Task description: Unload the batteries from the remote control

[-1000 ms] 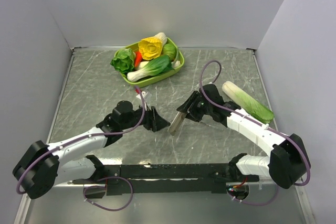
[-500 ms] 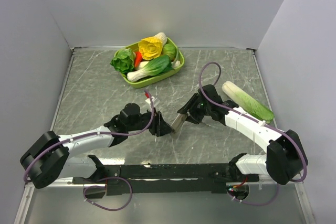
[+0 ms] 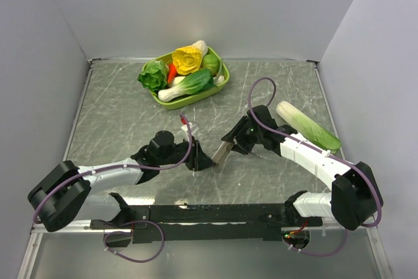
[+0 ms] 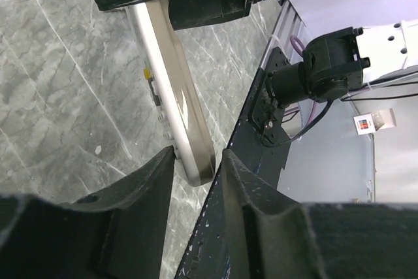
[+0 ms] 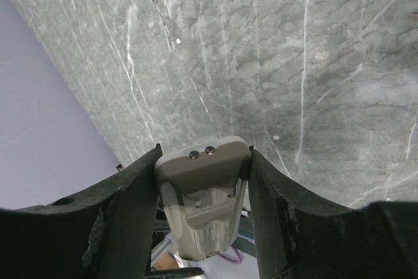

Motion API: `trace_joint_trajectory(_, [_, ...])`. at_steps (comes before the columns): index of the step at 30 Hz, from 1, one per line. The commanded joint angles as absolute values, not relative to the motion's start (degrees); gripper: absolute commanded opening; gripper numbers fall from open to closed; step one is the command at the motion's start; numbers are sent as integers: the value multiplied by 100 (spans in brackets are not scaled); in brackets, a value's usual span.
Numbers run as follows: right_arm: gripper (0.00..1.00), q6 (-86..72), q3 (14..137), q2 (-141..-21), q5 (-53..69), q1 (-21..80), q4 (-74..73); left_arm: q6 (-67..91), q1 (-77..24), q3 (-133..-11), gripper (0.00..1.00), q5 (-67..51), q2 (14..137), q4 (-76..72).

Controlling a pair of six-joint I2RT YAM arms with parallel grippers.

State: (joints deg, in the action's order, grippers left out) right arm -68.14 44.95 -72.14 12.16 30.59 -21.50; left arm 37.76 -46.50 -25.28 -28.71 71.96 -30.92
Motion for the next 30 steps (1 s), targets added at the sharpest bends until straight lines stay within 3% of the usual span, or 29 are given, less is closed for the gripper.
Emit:
trace_joint_trajectory(1, [0,-7040,4526,-7058,1265,3006,-1986,3867,-4685,-2426,38,-3059,7198,-3463])
trace_joint_trajectory(4, [0,-7040,4526,-7058,1257,3006,-1995,3929,-4685,-2399,26,-3128,7224,-3621])
trace_joint_trajectory(8, [0,-7032,4491,-7049,1309,2997,-1890,4051,-4685,-2382,3,-3269,7321,-3805])
trace_joint_trajectory(12, [0,-6812,4421,-7119,1511,2936,-1574,4341,-4676,-2268,1,-3199,7225,-4104])
trace_joint_trajectory(14, [15,-6584,4351,-7180,1713,2892,-1390,4500,-4632,-2311,1,-2972,7137,-3956])
trace_joint_trajectory(15, [32,-6513,4264,-7198,1801,2831,-1197,4535,-4606,-2320,1,-2953,7128,-3877])
trace_joint_trajectory(18, [57,-6145,4061,-7277,2021,2734,-871,4754,-4465,-2338,1,-3085,7066,-3806])
trace_joint_trajectory(21, [71,-5679,3877,-7269,2101,2663,-756,4956,-4272,-2364,1,-3243,7066,-3735])
trace_joint_trajectory(30, [100,-4387,3533,-6566,1767,2663,-1177,5080,-4025,-2320,1,-3341,6926,-3262])
